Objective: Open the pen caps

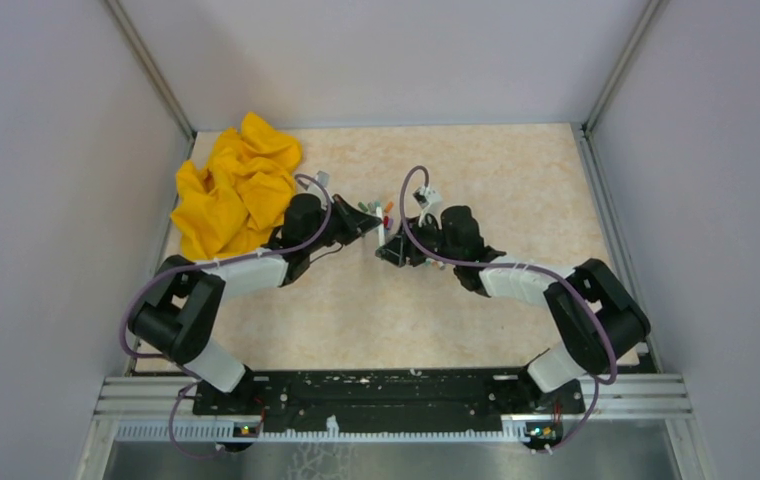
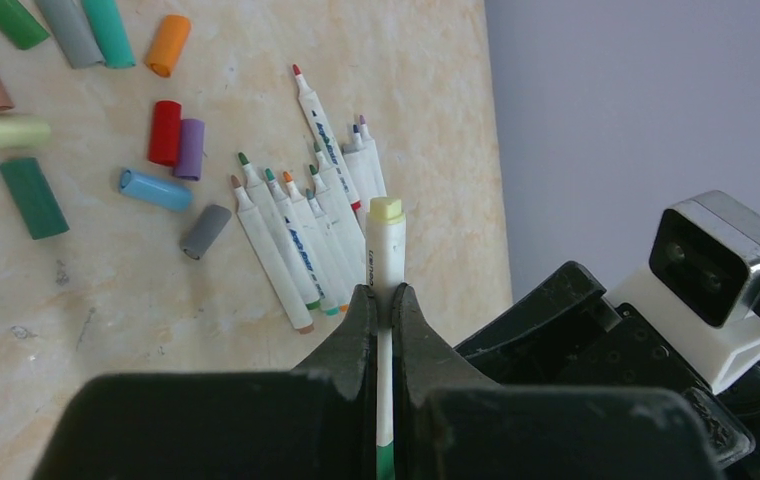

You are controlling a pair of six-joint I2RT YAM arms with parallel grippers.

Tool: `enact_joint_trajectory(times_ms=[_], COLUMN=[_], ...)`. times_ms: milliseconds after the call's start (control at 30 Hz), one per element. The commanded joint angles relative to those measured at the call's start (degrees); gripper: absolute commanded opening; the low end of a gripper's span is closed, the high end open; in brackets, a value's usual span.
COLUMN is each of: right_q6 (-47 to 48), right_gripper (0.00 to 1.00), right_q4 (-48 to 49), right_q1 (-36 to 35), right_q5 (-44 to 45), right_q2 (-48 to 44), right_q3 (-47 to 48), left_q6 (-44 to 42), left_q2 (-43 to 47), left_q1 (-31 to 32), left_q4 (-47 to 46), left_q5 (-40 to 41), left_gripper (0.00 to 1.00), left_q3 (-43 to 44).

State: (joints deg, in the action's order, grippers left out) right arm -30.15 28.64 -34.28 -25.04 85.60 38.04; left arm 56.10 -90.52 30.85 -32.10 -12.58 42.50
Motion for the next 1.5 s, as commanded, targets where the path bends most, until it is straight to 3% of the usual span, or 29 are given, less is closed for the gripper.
enact_joint_trajectory(times_ms=[0, 233, 333, 500, 567, 633, 733, 900, 1033, 1067, 1133, 1167, 1333, 1467], right_q6=[-0.6, -1.4, -1.4, -1.5, -1.5, -1.4, -1.4, -1.5, -1.1, -1.0, -1.1, -1.1, -0.9, 0.7], right_gripper=[0.49, 0.44, 0.32, 0.00, 0.00, 0.00, 0.00, 0.00, 0.00, 0.00, 0.00, 0.00, 0.00, 0.00], right_q4=[4.6, 6.0, 6.1, 5.8, 5.7, 5.3, 4.7, 3.8, 2.5, 2.3, 1.9, 1.8, 0.0, -5.3], right_q1=[-0.7, -0.8, -0.8, -0.8, -0.8, -0.8, -0.8, -0.8, -0.8, -0.7, -0.8, -0.8, -0.8, -0.8], right_q5=[-1.2, -1.5, -1.5, -1.8, -2.0, -2.3, -2.9, -4.2, -4.0, -3.9, -3.9, -3.7, -3.5, -2.8], right_q2=[1.2, 2.2, 2.0, 2.0, 1.9, 1.5, 1.1, 0.9, 0.6, 0.7, 0.8, 0.9, 2.0, 3.2], right_q3=[2.9, 3.0, 2.9, 2.9, 2.7, 2.7, 2.8, 3.3, 3.3, 3.3, 3.3, 3.4, 5.0, 8.0], left_q6=[1.3, 2.6, 2.9, 3.5, 3.4, 2.7, 0.8, -1.2, -3.2, -3.6, -4.4, -4.7, -6.0, -9.7], left_q2=[-0.9, -1.3, -1.3, -1.5, -1.5, -1.9, -2.7, -2.8, -2.4, -2.0, -1.5, -1.5, -1.2, -0.5], left_q1=[0.8, 1.5, 1.8, 1.9, 1.9, 1.9, 1.9, 2.0, 1.9, 1.9, 1.9, 2.0, 2.2, 2.4], left_q4=[-4.4, -6.4, -6.7, -7.4, -7.8, -7.3, -5.3, -4.7, -2.4, -1.9, -0.1, 0.8, 2.3, 8.7], left_q5=[-1.8, -1.8, -1.6, -1.0, -0.8, -1.0, -2.2, -1.9, -0.6, -0.1, 1.5, 1.9, 3.1, 10.6], left_gripper=[0.00, 0.00, 0.00, 0.00, 0.01, 0.18, 0.32, 0.41, 0.36, 0.30, 0.03, 0.00, 0.00, 0.00], left_q3=[1.5, 1.4, 1.2, 0.5, 0.1, 0.5, 1.8, 2.3, 3.3, 3.3, 3.7, 3.9, 4.1, 6.9])
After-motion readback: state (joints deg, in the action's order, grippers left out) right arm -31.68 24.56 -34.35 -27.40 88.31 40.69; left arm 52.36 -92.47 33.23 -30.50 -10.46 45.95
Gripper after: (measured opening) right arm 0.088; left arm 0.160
